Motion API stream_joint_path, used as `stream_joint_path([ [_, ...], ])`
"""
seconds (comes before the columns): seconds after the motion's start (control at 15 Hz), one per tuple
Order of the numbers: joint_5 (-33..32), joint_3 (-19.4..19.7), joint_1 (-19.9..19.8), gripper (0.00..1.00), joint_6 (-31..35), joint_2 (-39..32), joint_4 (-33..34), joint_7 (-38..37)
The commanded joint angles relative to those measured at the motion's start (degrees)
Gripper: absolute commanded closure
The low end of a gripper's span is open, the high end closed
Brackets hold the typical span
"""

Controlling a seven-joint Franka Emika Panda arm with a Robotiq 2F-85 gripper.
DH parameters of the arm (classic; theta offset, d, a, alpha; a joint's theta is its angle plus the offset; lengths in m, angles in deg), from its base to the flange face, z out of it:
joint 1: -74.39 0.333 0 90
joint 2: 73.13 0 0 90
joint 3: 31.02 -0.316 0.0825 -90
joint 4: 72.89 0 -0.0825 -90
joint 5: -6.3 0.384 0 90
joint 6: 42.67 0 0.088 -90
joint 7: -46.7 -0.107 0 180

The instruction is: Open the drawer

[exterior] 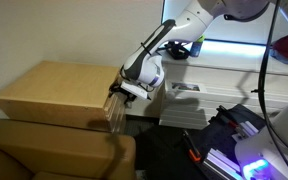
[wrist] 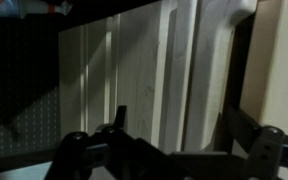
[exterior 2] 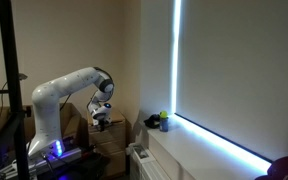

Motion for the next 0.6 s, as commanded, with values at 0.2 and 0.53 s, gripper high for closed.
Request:
stream_joint_path([
  [0.2, -0.2, 2.4, 3.6, 0.00, 7.4, -1.8, 1.4, -1.3],
  [0.53, 2.4, 6.5, 7.6, 0.00, 7.4, 0.2, 2.2, -3.3],
])
